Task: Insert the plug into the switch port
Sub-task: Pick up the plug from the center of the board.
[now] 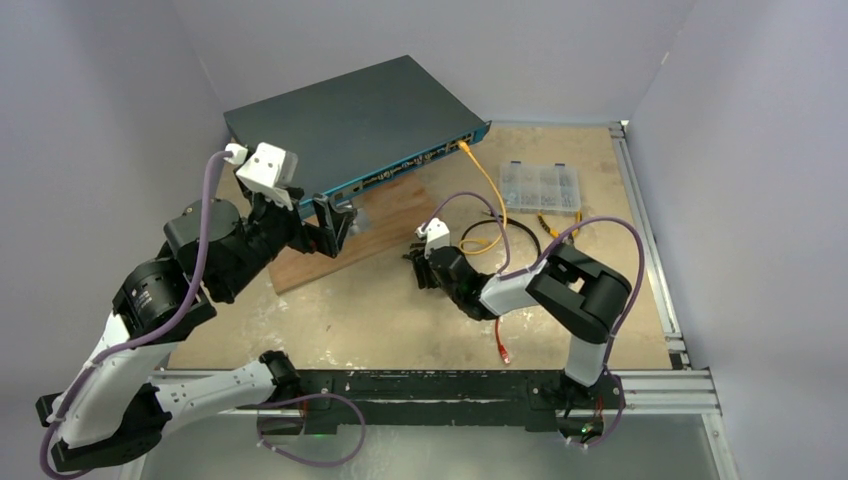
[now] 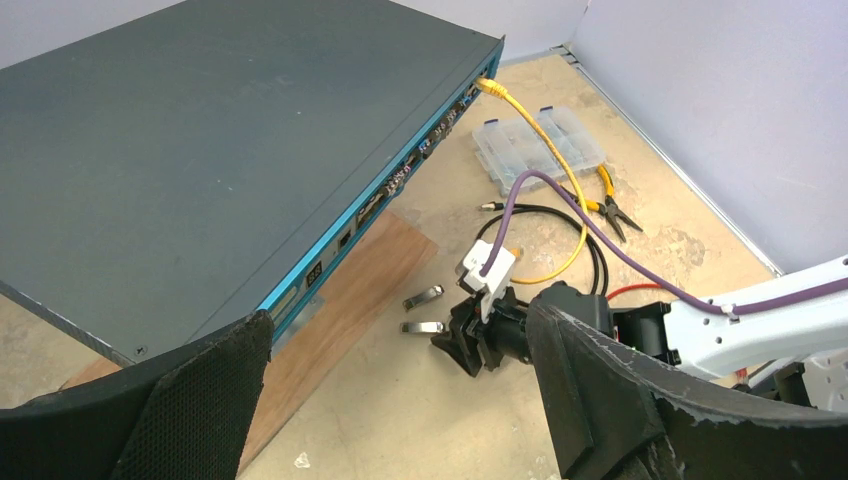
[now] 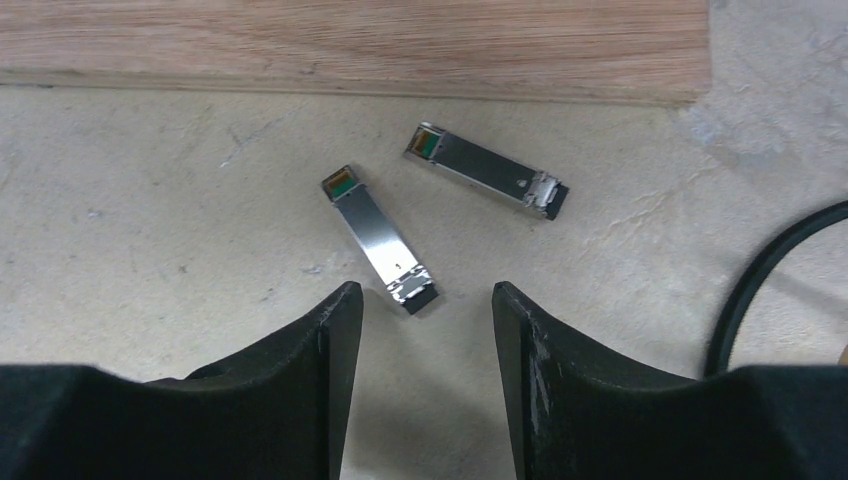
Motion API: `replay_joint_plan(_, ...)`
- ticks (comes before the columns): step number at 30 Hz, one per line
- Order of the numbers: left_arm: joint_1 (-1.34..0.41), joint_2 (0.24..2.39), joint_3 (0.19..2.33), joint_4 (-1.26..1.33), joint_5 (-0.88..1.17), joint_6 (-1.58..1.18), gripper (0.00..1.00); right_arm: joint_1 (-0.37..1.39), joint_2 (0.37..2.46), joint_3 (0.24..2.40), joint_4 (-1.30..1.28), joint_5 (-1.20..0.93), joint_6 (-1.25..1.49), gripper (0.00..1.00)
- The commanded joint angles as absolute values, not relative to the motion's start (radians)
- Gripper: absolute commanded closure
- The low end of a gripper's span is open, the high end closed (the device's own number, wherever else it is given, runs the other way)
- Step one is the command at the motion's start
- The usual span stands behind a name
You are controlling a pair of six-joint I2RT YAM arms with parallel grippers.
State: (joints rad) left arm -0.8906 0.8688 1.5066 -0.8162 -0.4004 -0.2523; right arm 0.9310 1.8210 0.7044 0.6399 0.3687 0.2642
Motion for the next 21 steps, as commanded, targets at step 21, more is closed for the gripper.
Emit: replay_joint_plan(21,-0.894,0.899,1.485,-0.707,-0.333,-0.267,0.03,0.917,1.765,0.656,0.689,0.23,0.156,0.84)
